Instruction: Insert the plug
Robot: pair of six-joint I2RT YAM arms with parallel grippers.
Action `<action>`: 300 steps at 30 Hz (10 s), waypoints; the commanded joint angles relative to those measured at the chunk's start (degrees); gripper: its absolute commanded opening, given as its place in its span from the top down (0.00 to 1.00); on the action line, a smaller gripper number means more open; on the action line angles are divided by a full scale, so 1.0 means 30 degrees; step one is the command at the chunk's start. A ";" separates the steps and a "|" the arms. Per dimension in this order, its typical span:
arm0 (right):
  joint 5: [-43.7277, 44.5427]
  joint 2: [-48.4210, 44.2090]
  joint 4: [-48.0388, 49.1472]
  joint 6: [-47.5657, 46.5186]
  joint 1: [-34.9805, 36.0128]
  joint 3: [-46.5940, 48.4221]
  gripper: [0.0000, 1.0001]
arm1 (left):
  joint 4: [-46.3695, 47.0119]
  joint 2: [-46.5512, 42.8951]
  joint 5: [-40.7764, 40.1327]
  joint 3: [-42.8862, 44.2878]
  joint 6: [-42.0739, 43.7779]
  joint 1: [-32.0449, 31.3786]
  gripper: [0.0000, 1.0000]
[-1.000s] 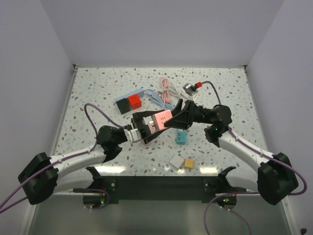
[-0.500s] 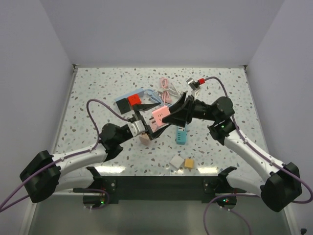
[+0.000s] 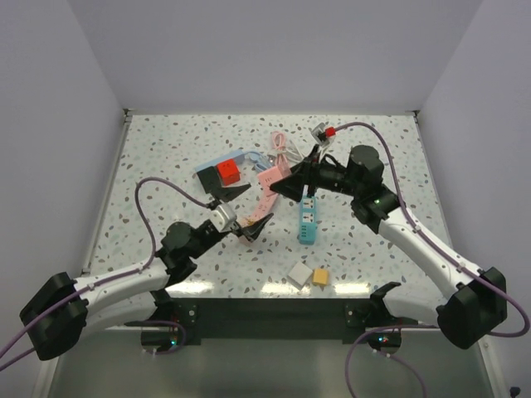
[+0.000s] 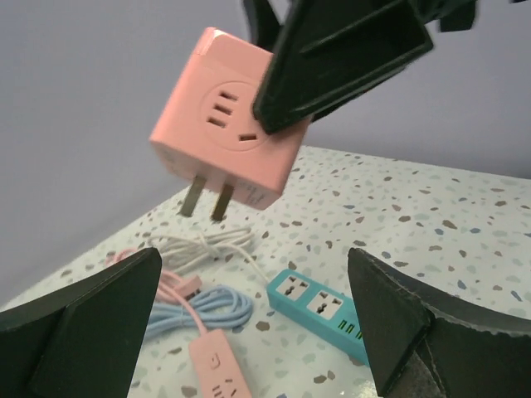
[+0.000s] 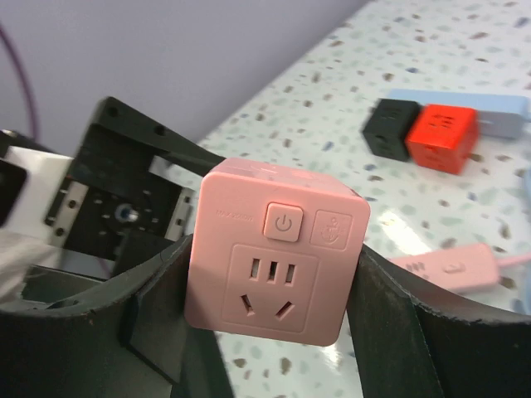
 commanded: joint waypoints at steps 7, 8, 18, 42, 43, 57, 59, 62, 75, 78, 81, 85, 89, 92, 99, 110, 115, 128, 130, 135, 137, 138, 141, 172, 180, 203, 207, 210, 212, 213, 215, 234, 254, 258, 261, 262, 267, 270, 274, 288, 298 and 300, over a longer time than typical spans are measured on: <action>0.5089 0.1743 -0.4233 -0.7034 -0.0091 0.1087 1.00 | -0.5960 -0.0629 -0.8583 -0.0213 -0.4327 0.0028 0.00; 0.5322 0.2067 -0.4320 -0.7095 -0.0091 0.1204 1.00 | -0.6080 -0.0629 -0.8642 -0.0212 -0.4851 -0.0002 0.00; 0.4801 0.4471 -0.4468 -0.8471 -0.0062 0.1527 1.00 | -0.8130 0.1214 -1.0600 0.0314 -0.6086 -0.1611 0.00; 0.4005 0.5585 -0.5082 -0.9930 -0.0003 0.1702 1.00 | -0.8721 0.5961 -0.9175 0.0843 -0.5736 -0.2433 0.45; 0.4122 0.5673 -0.5170 -1.0024 0.0026 0.1703 1.00 | -0.8486 0.6166 -0.8851 0.0784 -0.5358 -0.2433 0.51; 0.5323 0.6200 -0.6576 -1.1987 0.0816 0.1468 1.00 | -0.6520 0.7193 -0.2758 0.0578 -0.3157 -0.1702 1.00; 0.5848 0.6551 -0.6839 -1.2280 0.0963 0.1614 1.00 | -0.6608 0.7223 -0.2695 0.0666 -0.3244 -0.1643 1.00; 0.6115 0.7195 -0.6958 -1.2632 0.1052 0.1761 1.00 | -0.7076 0.7368 -0.2695 0.0958 -0.3361 -0.1584 1.00; 0.6555 0.8456 -0.5961 -1.2983 0.1169 0.2229 1.00 | -0.8073 0.7398 -0.2783 0.1340 -0.3537 -0.1584 1.00; 0.6906 0.8894 -0.6312 -1.3130 0.1198 0.2581 1.00 | -0.8102 0.7427 -0.2754 0.1399 -0.3537 -0.1584 1.00; 0.6935 0.9188 -0.6372 -1.3189 0.1257 0.2786 1.00 | -0.8131 0.7427 -0.2754 0.1399 -0.3537 -0.1584 1.00; 0.6965 0.9423 -0.6546 -1.3276 0.1403 0.3020 1.00 | -0.8161 0.7398 -0.2724 0.1370 -0.3537 -0.1584 1.00; 0.7141 0.9337 -0.6898 -1.3364 0.1462 0.3109 1.00 | -0.8161 0.7427 -0.2725 0.1399 -0.3537 -0.1584 1.00; 0.7461 0.9219 -0.7278 -1.3481 0.1637 0.3109 1.00 | -0.8132 0.7369 -0.2724 0.1369 -0.3508 -0.1584 1.00; 0.8253 0.9890 -0.7631 -1.4009 0.2195 0.3197 1.00 | -0.8073 0.7135 -0.2812 0.1253 -0.3537 -0.1584 1.00; 0.9103 1.0331 -0.8422 -1.3775 0.2311 0.3138 1.00 | -0.8190 0.6695 -0.3573 0.1135 -0.3742 -0.1584 1.00; 0.9133 1.0332 -0.8394 -1.3219 0.2341 0.2758 1.00 | -0.8658 0.6198 -0.4685 0.1107 -0.4093 -0.1584 1.00; 1.1123 1.0888 -0.8100 -1.2224 0.3922 0.1703 1.00 | -0.9596 0.4500 -0.7322 0.0960 -0.4972 -0.1496 1.00; 1.1329 1.0889 -0.7955 -1.2018 0.4156 0.1440 1.00 | -0.9597 0.4352 -0.7441 0.0843 -0.5119 -0.1438 1.00; 1.1536 1.1356 -0.7983 -1.1520 0.4684 0.1438 1.00 | -0.9597 0.4643 -0.7500 0.0813 -0.5149 -0.1408 1.00; 1.1418 1.1823 -0.8012 -1.1402 0.4772 0.1556 1.00 | -0.9626 0.4702 -0.7442 0.0842 -0.5149 -0.1379 1.00; 1.1360 1.2000 -0.8041 -1.1373 0.4801 0.1701 1.00 | -0.9626 0.4703 -0.7441 0.0842 -0.5149 -0.1408 1.00; 1.1389 1.2528 -0.8041 -1.1226 0.5064 0.1791 1.00 | -0.9684 0.4673 -0.7529 0.0842 -0.5178 -0.1379 1.00; 1.3147 1.3642 -0.2653 -0.4931 0.8522 -0.4360 1.00 | -1.1177 0.4089 -0.9372 0.0989 -0.6963 0.0291 1.00; 1.3235 1.4079 -0.1570 -0.3903 0.8669 -0.5826 1.00 | -1.1443 0.3912 -0.9463 0.0931 -0.7287 0.0935 1.00; 1.6539 1.5518 -0.0572 -0.1706 0.9431 -0.4158 1.00 | -1.2614 0.2244 -0.9639 0.2513 -0.7140 0.0936 0.04; 1.7307 1.5487 -0.0483 -0.1586 0.9431 -0.2812 1.00 | -1.3111 0.0403 -0.9725 0.2103 -0.7550 0.0906 0.00; 1.7570 1.5779 -0.1124 -0.1850 0.9431 -0.1261 1.00 | -1.3726 -0.1032 -1.0134 0.1693 -0.8194 0.0877 0.00; 1.7745 1.6160 -0.1390 -0.2026 0.9430 0.0029 1.00 | -1.3990 -0.1797 -1.0282 0.1371 -0.8663 0.0761 0.00; 1.7891 1.6336 -0.1623 -0.2143 0.9402 0.0468 1.00 | -1.4281 -0.2497 -1.0399 0.1254 -0.8809 0.0702 0.00; 1.8126 1.6922 -0.2093 -0.2494 0.9401 0.2049 1.00 | -1.4720 -0.3087 -1.1042 0.1048 -0.9074 0.0352 0.00; 1.5171 1.5169 -0.2212 -0.3432 0.7908 0.5833 0.33 | -1.4109 -0.4263 -1.3127 0.0433 -0.8725 -0.1408 0.00; 1.4810 0.4893 -0.2796 -0.3638 0.2665 0.0124 0.02 | -1.0183 0.2236 -1.1549 0.1660 -0.5853 -0.6033 0.00; 1.5839 0.2519 -0.3382 -0.3609 0.1699 -0.1544 0.02 | -1.0152 0.5020 -1.0022 0.3240 -0.5676 -0.8227 0.00; 1.6075 0.0994 -0.3906 -0.3492 0.1230 -0.2307 0.02 | -1.0125 0.6400 -0.8763 0.3712 -0.6348 -0.8876 0.00; 1.6105 0.0696 -0.4056 -0.3492 0.1170 -0.2456 0.02 | -0.9747 0.6779 -0.8354 0.3713 -0.6553 -0.8966 0.00; 1.6281 -0.0595 -0.4437 -0.3404 0.1051 -0.3247 0.02 | -0.9567 0.7310 -0.6680 0.4036 -0.7520 -0.9405 0.00; 1.6369 -0.1064 -0.4731 -0.3433 0.1022 -0.3424 0.02 | -0.9831 0.7340 -0.6066 0.4065 -0.7960 -0.9523 0.00; 1.6457 -0.1241 -0.4702 -0.3462 0.0993 -0.3629 0.02 | -0.9595 0.8271 -0.5712 0.4327 -0.8575 -0.9699 0.00; 1.6428 -0.2236 -0.4907 -0.3580 0.0964 -0.3981 0.02 | -1.3169 1.1527 -0.8378 0.6936 -1.0334 -1.0373 0.05; 1.6545 -0.3056 -0.5111 -0.3726 0.0964 -0.4215 0.02 | -1.2294 1.3258 -0.8262 0.7434 -0.9720 -1.0490 0.54; 1.6604 -0.3494 -0.5054 -0.3726 0.0964 -0.4478 0.02 | -1.1971 1.3141 -0.8378 0.7522 -0.9485 -1.0403 0.76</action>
